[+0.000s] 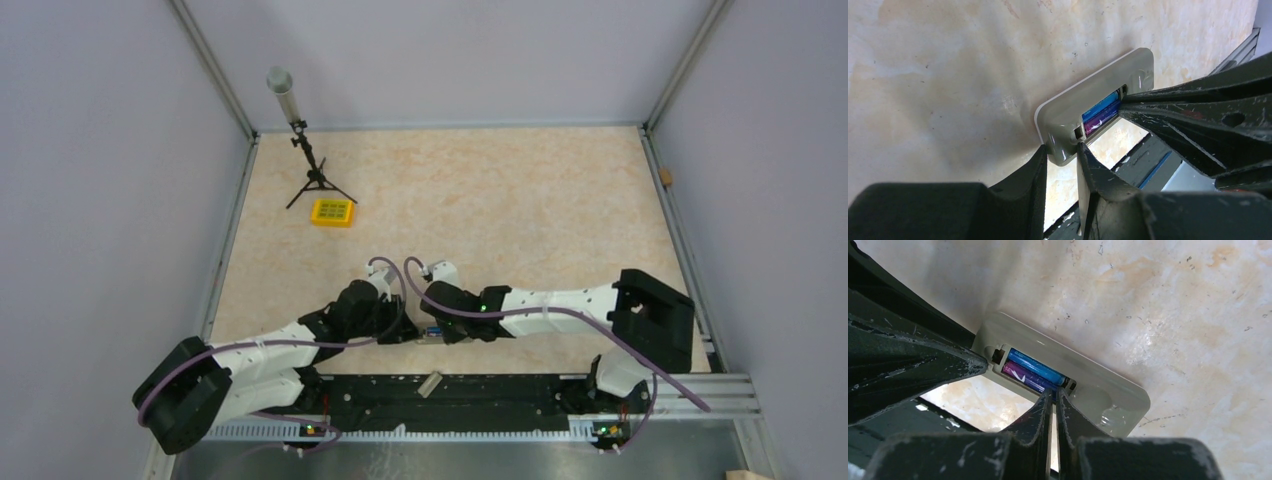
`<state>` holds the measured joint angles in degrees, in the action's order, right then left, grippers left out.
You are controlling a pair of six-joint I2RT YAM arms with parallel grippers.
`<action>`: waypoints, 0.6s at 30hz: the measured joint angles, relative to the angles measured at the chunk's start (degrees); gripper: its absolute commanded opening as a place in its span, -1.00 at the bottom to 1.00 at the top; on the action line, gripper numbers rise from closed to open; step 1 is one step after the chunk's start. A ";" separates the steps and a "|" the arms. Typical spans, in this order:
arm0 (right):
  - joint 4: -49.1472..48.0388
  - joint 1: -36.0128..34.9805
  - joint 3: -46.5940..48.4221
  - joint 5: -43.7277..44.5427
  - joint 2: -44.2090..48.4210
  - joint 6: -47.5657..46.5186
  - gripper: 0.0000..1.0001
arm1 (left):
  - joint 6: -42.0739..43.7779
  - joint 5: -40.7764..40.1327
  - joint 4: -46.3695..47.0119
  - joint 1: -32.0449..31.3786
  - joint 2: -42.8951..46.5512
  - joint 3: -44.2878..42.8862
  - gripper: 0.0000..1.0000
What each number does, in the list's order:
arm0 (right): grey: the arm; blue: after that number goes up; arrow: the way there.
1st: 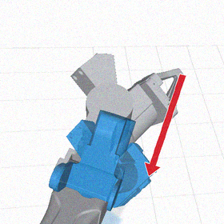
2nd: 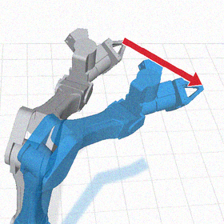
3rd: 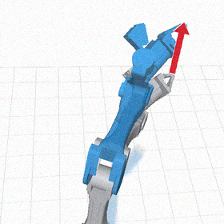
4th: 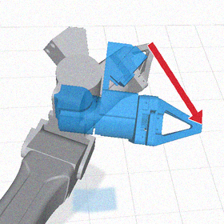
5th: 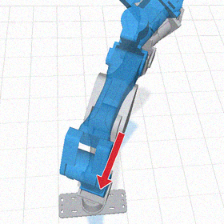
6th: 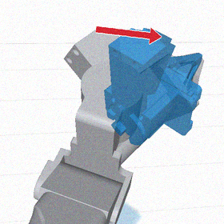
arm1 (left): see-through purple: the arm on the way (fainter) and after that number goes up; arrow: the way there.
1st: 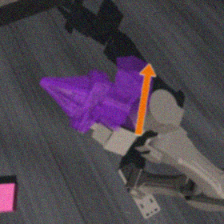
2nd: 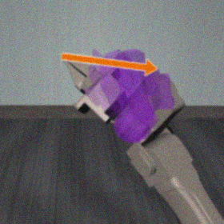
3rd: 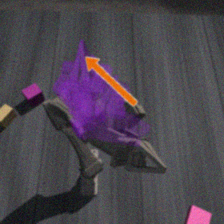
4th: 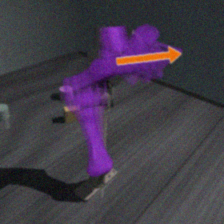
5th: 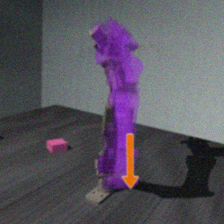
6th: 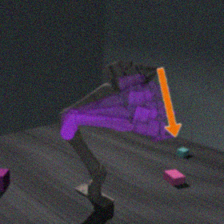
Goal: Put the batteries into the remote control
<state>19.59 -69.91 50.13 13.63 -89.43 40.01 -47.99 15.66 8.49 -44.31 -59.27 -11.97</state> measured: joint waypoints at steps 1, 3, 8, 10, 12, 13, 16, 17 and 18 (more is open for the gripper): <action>1.38 -0.68 1.14 1.25 -0.79 -0.48 -0.98 | -0.02 0.04 0.00 0.00 -0.11 -0.04 -0.46; 3.74 -1.84 3.10 3.28 -2.23 -1.36 -1.00 | -0.02 0.13 0.02 0.02 -0.15 -0.04 -0.45; 6.75 -4.87 8.57 8.09 -7.10 -2.38 -1.00 | -0.07 0.04 0.04 0.02 -0.13 -0.04 -0.42; 7.89 -5.81 10.03 9.77 -8.35 -2.34 -1.00 | -0.15 -0.04 0.02 0.02 -0.11 -0.04 -0.41; 8.48 -6.21 10.40 10.95 -8.63 -2.19 -1.00 | -0.24 -0.09 -0.04 0.02 -0.04 -0.04 -0.40; 8.85 -6.25 10.40 11.32 -8.59 -2.08 -1.00 | -0.24 -0.11 -0.11 0.02 0.04 -0.04 -0.40; 10.75 -6.49 10.40 12.83 -8.20 -1.90 -1.00 | -0.28 -0.35 -0.66 0.00 0.52 -0.07 -0.37; 11.82 -6.49 10.34 13.49 -7.91 -1.88 -0.99 | -0.24 -0.50 -1.09 -0.02 0.83 -0.13 -0.33; 12.94 -6.49 10.27 14.23 -7.39 -1.86 -0.97 | -0.15 -0.61 -1.84 -0.09 1.42 -0.31 -0.30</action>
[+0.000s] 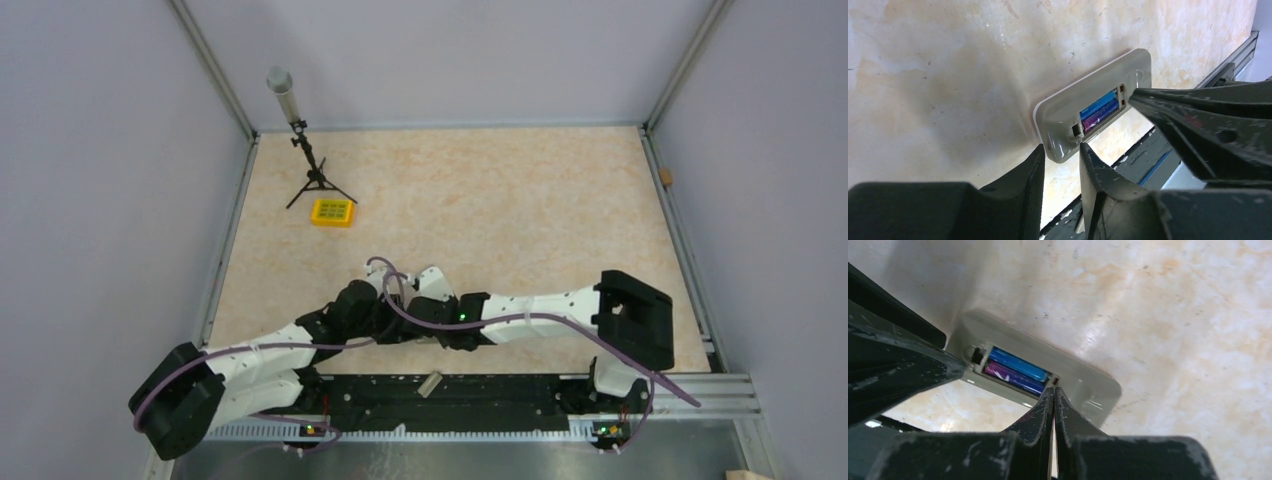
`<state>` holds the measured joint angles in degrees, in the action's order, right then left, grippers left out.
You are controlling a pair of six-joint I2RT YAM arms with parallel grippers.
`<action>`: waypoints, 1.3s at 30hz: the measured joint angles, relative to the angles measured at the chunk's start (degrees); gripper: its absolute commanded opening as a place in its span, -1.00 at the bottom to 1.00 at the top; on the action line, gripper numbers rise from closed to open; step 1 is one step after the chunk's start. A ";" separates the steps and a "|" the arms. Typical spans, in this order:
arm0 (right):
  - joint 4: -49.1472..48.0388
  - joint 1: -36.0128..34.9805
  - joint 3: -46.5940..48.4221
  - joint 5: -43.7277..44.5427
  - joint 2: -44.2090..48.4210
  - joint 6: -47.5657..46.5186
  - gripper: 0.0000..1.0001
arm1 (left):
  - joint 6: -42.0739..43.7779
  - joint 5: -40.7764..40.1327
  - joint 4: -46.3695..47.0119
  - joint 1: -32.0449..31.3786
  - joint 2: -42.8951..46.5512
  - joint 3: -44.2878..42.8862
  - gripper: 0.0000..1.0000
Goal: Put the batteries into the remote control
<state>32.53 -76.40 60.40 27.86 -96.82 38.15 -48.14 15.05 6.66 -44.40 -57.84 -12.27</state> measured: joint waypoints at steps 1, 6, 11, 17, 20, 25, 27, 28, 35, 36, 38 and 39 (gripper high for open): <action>1.01 0.00 -0.13 0.76 0.83 0.02 -0.95 | 0.09 -0.20 -0.66 0.00 0.50 -0.15 -0.25; 1.64 0.00 -4.24 1.77 10.97 0.81 -0.95 | 1.64 -2.56 -6.95 -0.02 5.14 -3.10 -0.07; -0.44 0.00 -11.23 -0.44 19.45 1.97 -1.00 | 5.03 -7.89 -11.76 -0.04 8.09 -8.46 -0.03; -5.79 0.00 -21.62 -7.06 20.68 4.15 -1.00 | 8.74 -11.74 -11.67 -0.04 -0.24 -14.71 -0.38; -9.49 0.00 -25.16 -9.29 20.65 5.57 -1.00 | 9.92 -11.10 -10.12 -0.04 -7.98 -17.16 -0.56; -16.96 0.02 -27.41 -10.75 20.46 7.85 -1.00 | 10.78 -8.87 -8.68 -0.04 -18.86 -19.85 -0.78; -18.73 0.46 -27.74 -10.60 20.09 8.50 -1.00 | 10.80 -8.37 -8.41 -0.04 -21.18 -19.85 -0.81; -19.45 0.85 -27.76 -10.49 19.80 8.66 -1.00 | 10.80 -8.17 -8.28 -0.04 -21.88 -19.85 -0.82; -23.23 6.62 -27.63 -7.76 18.10 8.04 -1.00 | 10.60 -5.25 -6.75 0.00 -23.54 -19.82 -0.86; -23.43 7.48 -27.32 -7.32 17.70 7.43 -1.00 | 10.58 -4.72 -6.78 0.00 -23.61 -19.82 -0.85; -23.61 8.94 -26.27 -6.78 16.52 5.92 -1.00 | 10.54 -3.72 -6.84 -0.04 -23.67 -19.69 -0.83; -23.61 9.62 -25.57 -6.69 15.76 5.20 -1.00 | 10.47 -3.26 -6.82 -0.15 -23.65 -19.56 -0.82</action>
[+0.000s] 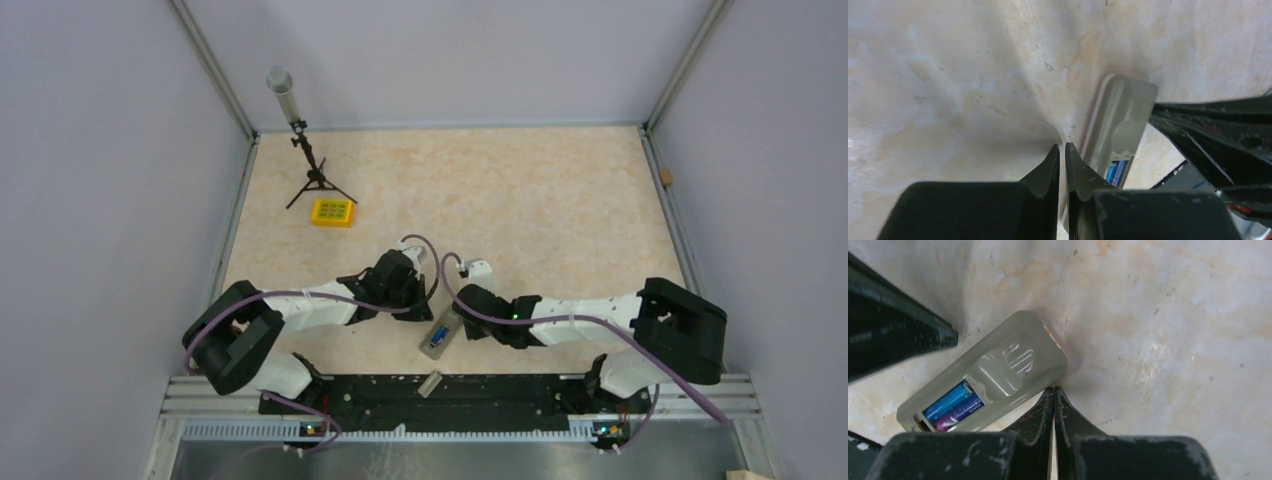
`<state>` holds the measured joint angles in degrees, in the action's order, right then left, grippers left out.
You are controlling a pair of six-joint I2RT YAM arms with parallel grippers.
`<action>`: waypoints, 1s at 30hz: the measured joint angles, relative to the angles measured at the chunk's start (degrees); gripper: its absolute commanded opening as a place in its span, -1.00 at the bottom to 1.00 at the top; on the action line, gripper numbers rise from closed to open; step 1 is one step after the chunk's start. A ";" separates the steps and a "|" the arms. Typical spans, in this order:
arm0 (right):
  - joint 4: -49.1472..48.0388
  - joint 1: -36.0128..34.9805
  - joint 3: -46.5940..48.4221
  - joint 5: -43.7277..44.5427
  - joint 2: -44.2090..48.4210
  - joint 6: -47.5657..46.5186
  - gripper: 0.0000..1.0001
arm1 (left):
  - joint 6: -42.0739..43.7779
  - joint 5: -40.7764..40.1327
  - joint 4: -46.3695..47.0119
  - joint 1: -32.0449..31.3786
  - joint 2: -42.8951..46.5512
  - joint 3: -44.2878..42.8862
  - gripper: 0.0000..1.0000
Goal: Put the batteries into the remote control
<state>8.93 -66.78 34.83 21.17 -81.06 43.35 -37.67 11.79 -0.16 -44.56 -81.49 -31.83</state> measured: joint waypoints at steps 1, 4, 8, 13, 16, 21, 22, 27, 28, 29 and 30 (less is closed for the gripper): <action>-0.11 0.55 0.70 0.04 -0.76 -0.79 -1.00 | -0.13 0.72 0.04 -0.20 0.00 0.15 -0.81; -0.46 1.60 3.17 0.07 -3.48 -3.30 -1.00 | -0.74 2.32 0.02 -1.42 0.50 0.87 -0.79; -0.87 2.32 6.38 -0.59 -6.84 -6.34 -1.00 | -2.91 4.26 0.22 -4.22 2.25 3.08 -0.78; -0.83 2.49 9.25 -2.03 -9.40 -8.59 -1.00 | -6.16 5.31 1.22 -7.17 5.68 6.82 -0.67; -0.13 2.49 9.53 -2.19 -9.33 -9.35 -1.00 | -7.69 4.52 1.09 -7.61 8.98 9.05 -0.55; 3.34 2.49 9.44 -2.38 -6.49 -10.16 -0.62 | -8.52 0.79 -3.39 -7.61 15.17 10.05 -0.09; 4.11 2.49 9.40 -2.54 -4.90 -10.40 -0.56 | -8.72 0.24 -4.28 -7.61 16.83 10.16 -0.01; 6.29 2.49 8.31 -3.96 5.51 -11.74 -0.41 | -9.44 -0.22 -6.67 -7.74 24.35 11.74 0.16; 7.15 2.49 8.26 -4.24 7.45 -11.93 -0.39 | -9.66 -0.11 -7.17 -7.93 25.29 12.15 0.23; 7.74 2.49 8.26 -4.37 8.79 -12.15 -0.37 | -9.99 -0.09 -7.76 -8.37 26.08 12.55 0.31; 8.44 2.49 8.22 -4.52 10.43 -12.35 -0.35 | -10.49 -0.31 -8.61 -9.35 26.67 12.81 0.36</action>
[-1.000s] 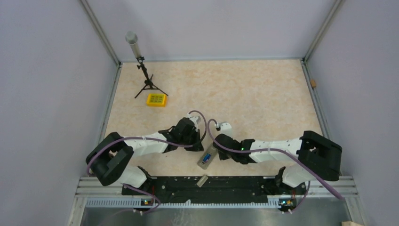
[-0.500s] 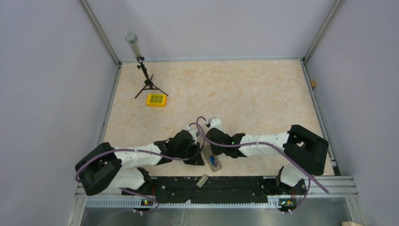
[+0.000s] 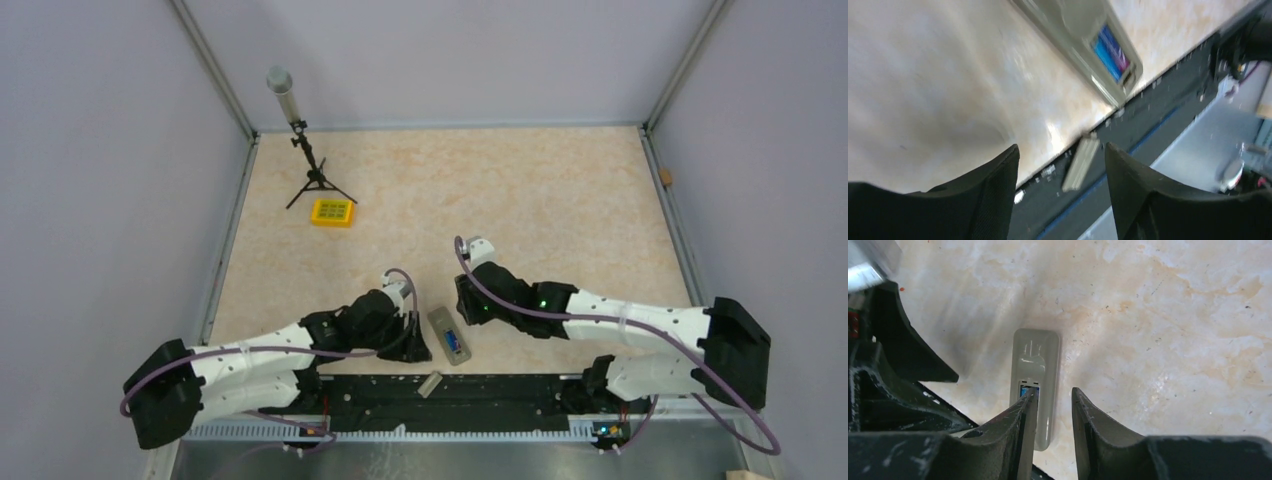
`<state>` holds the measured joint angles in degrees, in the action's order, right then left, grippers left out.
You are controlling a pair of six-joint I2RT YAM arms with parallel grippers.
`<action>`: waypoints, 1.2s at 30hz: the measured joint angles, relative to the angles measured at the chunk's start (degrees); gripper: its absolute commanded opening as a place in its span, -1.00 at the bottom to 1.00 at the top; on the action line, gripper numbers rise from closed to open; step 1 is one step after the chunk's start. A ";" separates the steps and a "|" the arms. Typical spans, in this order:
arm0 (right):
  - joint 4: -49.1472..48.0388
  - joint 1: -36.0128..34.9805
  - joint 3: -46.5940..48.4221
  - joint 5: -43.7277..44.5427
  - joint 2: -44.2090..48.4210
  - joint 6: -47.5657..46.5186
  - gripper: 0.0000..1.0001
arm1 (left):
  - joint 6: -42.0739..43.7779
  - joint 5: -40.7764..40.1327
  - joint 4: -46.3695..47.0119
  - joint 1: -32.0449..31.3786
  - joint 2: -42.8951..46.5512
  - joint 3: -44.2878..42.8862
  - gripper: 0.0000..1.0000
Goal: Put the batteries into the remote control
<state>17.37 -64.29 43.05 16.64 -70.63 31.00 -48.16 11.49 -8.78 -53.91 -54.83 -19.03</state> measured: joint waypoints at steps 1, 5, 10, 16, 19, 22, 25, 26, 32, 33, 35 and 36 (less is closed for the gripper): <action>0.61 0.00 -0.02 -0.04 1.20 -0.17 -0.34 | -0.72 -0.44 -1.05 -1.75 0.26 0.09 0.38; 2.95 0.00 -0.44 -0.15 4.35 -0.85 -0.33 | -4.04 -2.91 -3.82 -9.22 0.35 0.09 0.48; 3.82 0.00 -1.88 -1.01 5.01 -1.05 -0.33 | -9.60 -11.91 -6.64 -19.06 0.33 -1.03 0.50; 5.31 0.00 -3.23 -2.47 5.05 -1.03 -0.34 | -14.38 -25.09 -13.22 -29.33 -8.50 -8.17 0.44; 6.12 0.00 -3.37 -3.08 5.81 -1.03 -0.35 | -15.78 -30.18 -17.22 -33.22 -14.53 -12.59 0.38; 6.05 0.00 -4.07 -3.23 7.63 -0.98 -0.34 | -16.57 -33.51 -20.90 -36.02 -19.39 -16.44 0.35; 6.34 0.00 -4.48 -3.28 8.76 -0.96 -0.35 | -18.08 -33.48 -23.37 -38.80 -22.56 -19.91 0.32; 6.32 0.00 -4.55 -3.30 8.92 -0.96 -0.35 | -18.43 -33.44 -23.93 -39.58 -23.17 -20.70 0.31; 6.43 0.00 -4.83 -3.61 9.57 -0.94 -0.35 | -20.52 -34.45 -28.68 -42.71 -25.53 -24.92 0.30; 6.45 0.00 -4.83 -3.65 9.64 -0.94 -0.35 | -20.87 -34.73 -29.22 -42.91 -25.90 -25.31 0.30; 6.40 0.00 -4.94 -3.67 9.94 -0.94 -0.35 | -21.27 -35.04 -29.99 -43.01 -26.71 -25.55 0.31; 6.23 0.00 -5.18 -3.69 10.16 -0.92 -0.35 | -21.42 -35.17 -30.34 -43.01 -27.08 -25.55 0.30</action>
<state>23.59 -64.29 37.87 12.95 -60.47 30.09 -69.58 -23.68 -39.11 -96.92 -81.91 -44.58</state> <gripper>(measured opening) 0.327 0.654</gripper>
